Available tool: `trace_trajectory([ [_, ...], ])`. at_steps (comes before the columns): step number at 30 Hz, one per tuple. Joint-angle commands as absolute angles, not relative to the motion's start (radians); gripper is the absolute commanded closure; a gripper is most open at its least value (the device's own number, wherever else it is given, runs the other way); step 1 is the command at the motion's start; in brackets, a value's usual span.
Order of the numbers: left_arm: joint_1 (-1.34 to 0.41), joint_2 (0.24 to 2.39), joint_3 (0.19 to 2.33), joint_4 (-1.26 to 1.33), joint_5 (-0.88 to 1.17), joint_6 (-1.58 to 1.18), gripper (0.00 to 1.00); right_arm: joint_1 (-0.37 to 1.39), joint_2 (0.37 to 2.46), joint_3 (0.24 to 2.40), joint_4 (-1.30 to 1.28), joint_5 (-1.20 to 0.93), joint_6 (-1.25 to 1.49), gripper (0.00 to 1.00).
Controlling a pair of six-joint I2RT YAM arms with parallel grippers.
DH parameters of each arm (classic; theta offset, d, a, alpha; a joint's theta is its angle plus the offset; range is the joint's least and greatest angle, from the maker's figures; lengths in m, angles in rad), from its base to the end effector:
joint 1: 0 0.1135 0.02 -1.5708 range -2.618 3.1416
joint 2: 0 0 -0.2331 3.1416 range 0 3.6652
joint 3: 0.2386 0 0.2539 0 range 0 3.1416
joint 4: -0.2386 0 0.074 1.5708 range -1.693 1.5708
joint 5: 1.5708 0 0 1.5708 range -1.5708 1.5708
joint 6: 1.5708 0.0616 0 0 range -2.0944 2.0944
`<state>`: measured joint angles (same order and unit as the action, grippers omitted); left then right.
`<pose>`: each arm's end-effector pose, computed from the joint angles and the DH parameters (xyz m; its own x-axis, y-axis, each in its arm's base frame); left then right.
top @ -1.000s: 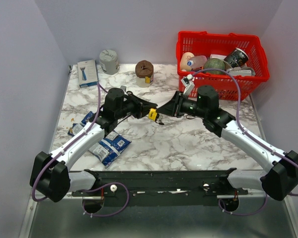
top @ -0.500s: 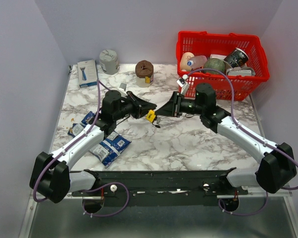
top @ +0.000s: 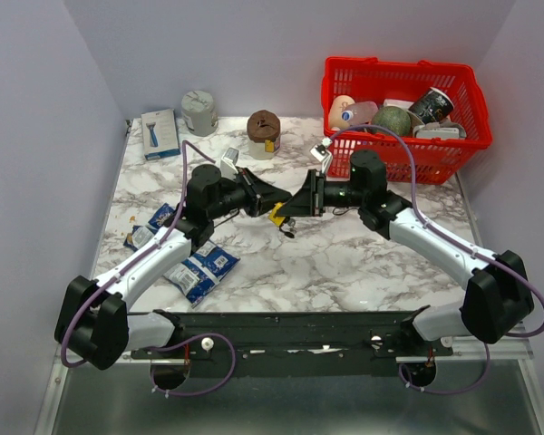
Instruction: Unlock with the key
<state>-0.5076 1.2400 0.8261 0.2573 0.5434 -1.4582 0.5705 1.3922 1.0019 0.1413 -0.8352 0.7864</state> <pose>0.2637 -0.1831 0.2699 -0.8722 -0.4881 -0.0309 -0.0385 0.1315 -0.9906 0.2626 0.2228 0.2761 -0.8311 0.0311 -0.5553 -0.5364 0.2190 0.8151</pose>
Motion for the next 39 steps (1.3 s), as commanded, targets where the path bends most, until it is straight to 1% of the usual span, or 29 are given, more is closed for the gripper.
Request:
trace_trajectory([
  [1, -0.526, 1.224, 0.891, 0.451, 0.634, -1.477, 1.00, 0.578, 1.425, 1.011, 0.127, -0.842, 0.776, 0.78],
  [4, -0.526, 1.224, 0.877, 0.530, 0.644, -1.476, 1.00, 0.578, 1.425, 0.985, 0.167, -0.847, 0.820, 0.86],
  [5, -0.526, 1.226, 0.876, 0.550, 0.647, -1.473, 1.00, 0.578, 1.424, 0.973, 0.234, -0.851, 0.866, 0.92],
  [6, -0.526, 1.227, 0.877, 0.569, 0.658, -1.471, 1.00, 0.575, 1.424, 0.942, 0.273, -0.864, 0.893, 0.94],
  [8, -0.526, 1.226, 0.877, 0.612, 0.669, -1.467, 1.00, 0.571, 1.428, 0.919, 0.371, -0.876, 0.961, 0.97],
  [11, -0.526, 1.218, 0.876, 0.640, 0.687, -1.445, 1.00, 0.566, 1.437, 0.891, 0.467, -0.882, 1.035, 0.98],
  [14, -0.525, 1.201, 0.868, 0.614, 0.693, -1.404, 1.00, 0.563, 1.445, 0.874, 0.520, -0.874, 1.080, 0.99],
  [15, -0.522, 1.195, 0.865, 0.595, 0.690, -1.391, 0.98, 0.563, 1.445, 0.871, 0.522, -0.856, 1.081, 0.99],
  [16, -0.520, 1.190, 0.867, 0.537, 0.689, -1.353, 0.85, 0.563, 1.445, 0.870, 0.522, -0.848, 1.081, 0.99],
  [17, -0.511, 1.178, 0.868, 0.505, 0.686, -1.332, 0.60, 0.563, 1.443, 0.867, 0.522, -0.841, 1.081, 0.99],
  [18, -0.505, 1.171, 0.877, 0.471, 0.681, -1.303, 0.49, 0.563, 1.440, 0.864, 0.522, -0.827, 1.081, 0.99],
  [19, -0.499, 1.164, 0.887, 0.375, 0.670, -1.270, 0.37, 0.563, 1.436, 0.859, 0.520, -0.818, 1.080, 0.99],
  [20, -0.483, 1.145, 0.897, 0.320, 0.637, -1.197, 0.22, 0.563, 1.434, 0.854, 0.514, -0.812, 1.075, 0.99],
  [22, -0.468, 1.128, 0.936, 0.183, 0.609, -1.132, 0.11, 0.565, 1.422, 0.850, 0.506, -0.798, 1.071, 0.99],
  [23, -0.459, 1.117, 0.948, 0.142, 0.594, -1.074, 0.01, 0.563, 1.419, 0.847, 0.496, -0.793, 1.066, 0.99],
  [26, -0.419, 1.101, 0.985, 0.008, 0.540, -1.016, 0.01, 0.563, 1.401, 0.835, 0.466, -0.767, 1.055, 0.99],
  [31, -0.370, 1.071, 1.025, -0.245, 0.387, -0.897, 0.01, 0.563, 1.381, 0.825, 0.419, -0.700, 1.031, 0.99],
  [34, -0.328, 1.037, 1.017, -0.336, 0.332, -0.873, 0.01, 0.563, 1.381, 0.830, 0.410, -0.654, 1.029, 0.99],
  [39, -0.273, 0.960, 1.000, -0.414, 0.272, -0.862, 0.01, 0.564, 1.446, 0.851, 0.425, -0.568, 1.074, 0.99],
])
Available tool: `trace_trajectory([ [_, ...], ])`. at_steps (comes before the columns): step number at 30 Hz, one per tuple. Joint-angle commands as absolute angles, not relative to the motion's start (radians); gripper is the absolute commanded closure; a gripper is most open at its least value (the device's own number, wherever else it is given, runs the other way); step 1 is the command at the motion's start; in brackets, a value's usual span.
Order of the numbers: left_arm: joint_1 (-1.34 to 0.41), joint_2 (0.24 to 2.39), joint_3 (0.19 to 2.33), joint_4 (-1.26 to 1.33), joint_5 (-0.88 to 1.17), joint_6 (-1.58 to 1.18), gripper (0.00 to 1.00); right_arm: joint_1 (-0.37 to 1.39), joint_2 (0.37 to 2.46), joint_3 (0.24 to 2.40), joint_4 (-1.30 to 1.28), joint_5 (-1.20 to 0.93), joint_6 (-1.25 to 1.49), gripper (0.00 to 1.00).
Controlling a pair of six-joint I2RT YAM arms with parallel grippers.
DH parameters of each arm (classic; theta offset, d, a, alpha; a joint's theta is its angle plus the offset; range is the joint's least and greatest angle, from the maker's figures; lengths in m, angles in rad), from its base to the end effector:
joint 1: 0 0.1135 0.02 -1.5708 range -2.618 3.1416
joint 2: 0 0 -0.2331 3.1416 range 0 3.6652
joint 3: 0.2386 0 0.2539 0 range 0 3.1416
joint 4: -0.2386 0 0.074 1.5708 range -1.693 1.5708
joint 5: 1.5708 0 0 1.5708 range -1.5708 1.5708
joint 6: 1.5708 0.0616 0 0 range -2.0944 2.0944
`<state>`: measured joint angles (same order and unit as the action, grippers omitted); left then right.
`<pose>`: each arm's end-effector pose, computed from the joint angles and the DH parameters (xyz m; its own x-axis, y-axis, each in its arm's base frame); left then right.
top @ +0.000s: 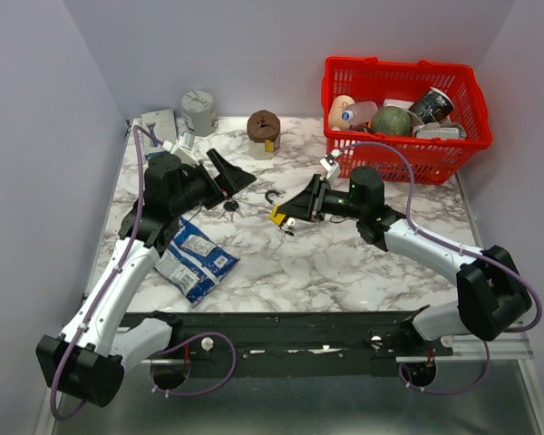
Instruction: Unlock with the key
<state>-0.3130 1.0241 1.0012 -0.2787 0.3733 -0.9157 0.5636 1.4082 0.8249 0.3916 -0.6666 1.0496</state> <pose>0.2521 -0.1052 0.3279 -0.6623 -0.5617 -0.4958 0.1524 0.5469 -0.8232 0.2683 0.2146 0.2344 -0.8893 0.2443 -0.3866 -0.3249 0.2576 0.9100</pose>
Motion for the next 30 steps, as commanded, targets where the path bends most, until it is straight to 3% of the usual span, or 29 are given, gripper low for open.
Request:
trace_trajectory([
  [1, -0.268, 0.951, 1.000, -0.426, 0.265, -0.859, 0.01, 0.566, 1.459, 0.862, 0.416, -0.534, 1.072, 0.99],
  [17, -0.249, 0.790, 0.942, -0.515, 0.195, -0.902, 0.01, 0.571, 1.906, 1.147, 0.420, -0.322, 1.095, 0.97],
  [30, -0.245, 0.732, 0.911, -0.572, 0.147, -0.910, 0.01, 0.572, 2.141, 1.318, 0.376, -0.249, 1.134, 0.94],
])
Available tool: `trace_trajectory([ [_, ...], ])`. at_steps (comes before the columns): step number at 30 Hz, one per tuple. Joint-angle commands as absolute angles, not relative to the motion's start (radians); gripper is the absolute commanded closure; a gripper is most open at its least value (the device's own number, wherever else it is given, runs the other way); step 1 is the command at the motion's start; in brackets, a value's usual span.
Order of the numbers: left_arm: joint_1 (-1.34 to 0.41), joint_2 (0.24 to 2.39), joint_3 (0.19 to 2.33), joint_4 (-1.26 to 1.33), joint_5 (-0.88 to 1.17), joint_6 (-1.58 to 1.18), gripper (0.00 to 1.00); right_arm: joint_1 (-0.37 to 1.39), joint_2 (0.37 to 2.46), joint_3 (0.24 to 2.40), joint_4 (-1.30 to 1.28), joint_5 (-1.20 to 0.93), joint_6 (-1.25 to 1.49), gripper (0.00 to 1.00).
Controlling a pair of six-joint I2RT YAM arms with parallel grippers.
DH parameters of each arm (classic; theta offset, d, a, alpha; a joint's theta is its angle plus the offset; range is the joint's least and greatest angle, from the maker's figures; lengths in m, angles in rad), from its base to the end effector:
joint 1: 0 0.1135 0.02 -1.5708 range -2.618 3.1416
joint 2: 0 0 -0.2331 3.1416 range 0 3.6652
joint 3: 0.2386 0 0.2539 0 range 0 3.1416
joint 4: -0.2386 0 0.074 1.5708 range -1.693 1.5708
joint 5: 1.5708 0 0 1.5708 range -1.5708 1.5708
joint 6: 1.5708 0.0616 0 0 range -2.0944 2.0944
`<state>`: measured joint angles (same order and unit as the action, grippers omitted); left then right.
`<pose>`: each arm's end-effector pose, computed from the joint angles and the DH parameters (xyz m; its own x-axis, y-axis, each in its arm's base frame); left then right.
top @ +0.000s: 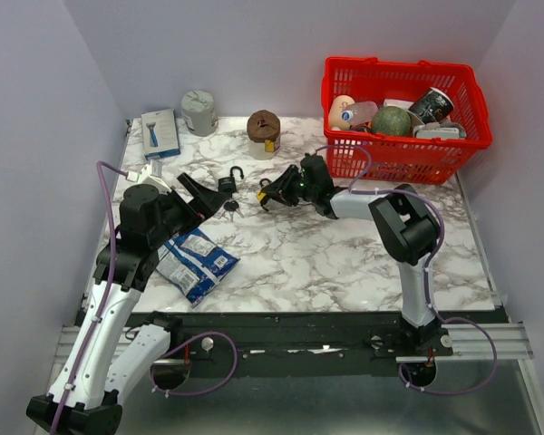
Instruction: Unlock with the key
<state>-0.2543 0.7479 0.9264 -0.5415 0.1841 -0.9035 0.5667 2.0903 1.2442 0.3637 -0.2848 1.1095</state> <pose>0.1975 -0.0630 0.3271 -0.5371 -0.6583 -0.5275 -0.0144 0.6324 -0.7745 0.3806 0.2627 0.1092 -0.8236 0.4946 -0.2776 0.0277 0.5239 0.8513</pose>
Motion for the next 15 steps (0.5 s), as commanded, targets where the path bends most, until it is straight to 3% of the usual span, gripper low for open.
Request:
trace_trajectory([
  [1, -0.245, 0.733, 0.910, -0.572, 0.146, -0.908, 0.01, 0.571, 2.158, 1.331, 0.373, -0.236, 1.135, 0.94],
  [9, -0.244, 0.730, 0.900, -0.578, 0.135, -0.913, 0.01, 0.574, 2.210, 1.377, 0.341, -0.161, 1.178, 0.87],
  [15, -0.242, 0.730, 0.907, -0.592, 0.120, -0.911, 0.01, 0.583, 2.229, 1.442, 0.219, -0.086, 1.181, 0.73],
])
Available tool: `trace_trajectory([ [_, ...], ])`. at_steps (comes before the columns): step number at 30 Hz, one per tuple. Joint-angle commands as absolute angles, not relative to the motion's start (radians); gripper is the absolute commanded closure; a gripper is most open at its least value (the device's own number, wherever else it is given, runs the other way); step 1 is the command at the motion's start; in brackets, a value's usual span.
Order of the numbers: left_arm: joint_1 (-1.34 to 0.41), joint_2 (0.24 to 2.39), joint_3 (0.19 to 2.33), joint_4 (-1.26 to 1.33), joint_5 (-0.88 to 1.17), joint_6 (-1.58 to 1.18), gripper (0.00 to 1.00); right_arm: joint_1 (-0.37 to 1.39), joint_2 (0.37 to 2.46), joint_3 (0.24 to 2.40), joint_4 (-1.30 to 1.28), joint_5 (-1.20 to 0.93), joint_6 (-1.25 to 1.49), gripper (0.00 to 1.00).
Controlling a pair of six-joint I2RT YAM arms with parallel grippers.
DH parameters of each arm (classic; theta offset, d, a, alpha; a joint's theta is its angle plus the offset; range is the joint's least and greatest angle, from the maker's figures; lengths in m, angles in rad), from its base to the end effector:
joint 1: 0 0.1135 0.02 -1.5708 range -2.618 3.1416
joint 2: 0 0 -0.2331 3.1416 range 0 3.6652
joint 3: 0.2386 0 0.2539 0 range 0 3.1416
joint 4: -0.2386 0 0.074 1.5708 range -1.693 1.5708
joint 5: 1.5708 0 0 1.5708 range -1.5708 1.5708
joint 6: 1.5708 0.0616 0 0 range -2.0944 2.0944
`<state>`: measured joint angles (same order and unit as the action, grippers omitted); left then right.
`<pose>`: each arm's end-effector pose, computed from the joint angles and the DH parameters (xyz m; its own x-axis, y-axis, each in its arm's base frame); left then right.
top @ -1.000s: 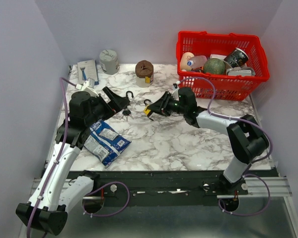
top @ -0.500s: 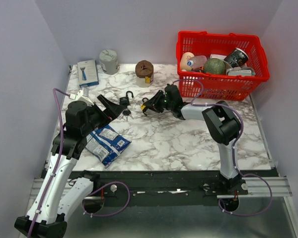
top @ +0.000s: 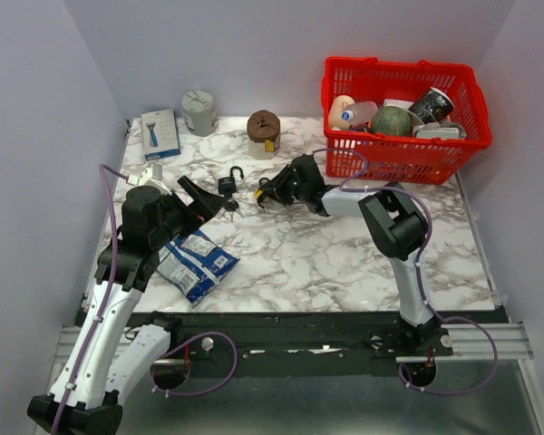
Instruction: Unlock with the key
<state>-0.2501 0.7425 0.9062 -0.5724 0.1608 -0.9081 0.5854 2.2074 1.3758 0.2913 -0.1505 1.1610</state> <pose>0.1968 -0.0604 0.3169 -0.5417 -0.6648 -0.5144 -0.0656 0.6436 -0.7626 0.3990 0.2756 0.0897 -0.7702 0.5774 -0.2709 0.1329 0.5607 0.8173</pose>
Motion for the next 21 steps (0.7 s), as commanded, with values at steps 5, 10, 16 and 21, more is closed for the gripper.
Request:
trace_trajectory([
  [5, -0.242, 0.721, 0.922, -0.612, 0.087, -0.887, 0.01, 0.584, 2.227, 1.445, 0.203, -0.083, 1.178, 0.55],
  [10, -0.242, 0.718, 0.919, -0.611, 0.087, -0.888, 0.01, 0.586, 2.206, 1.428, 0.176, -0.060, 1.152, 0.43],
  [16, -0.242, 0.710, 0.920, -0.609, 0.087, -0.884, 0.01, 0.584, 2.143, 1.375, 0.163, -0.028, 1.108, 0.37],
  [21, -0.241, 0.704, 0.917, -0.612, 0.087, -0.879, 0.01, 0.584, 2.096, 1.322, 0.141, -0.003, 1.049, 0.34],
])
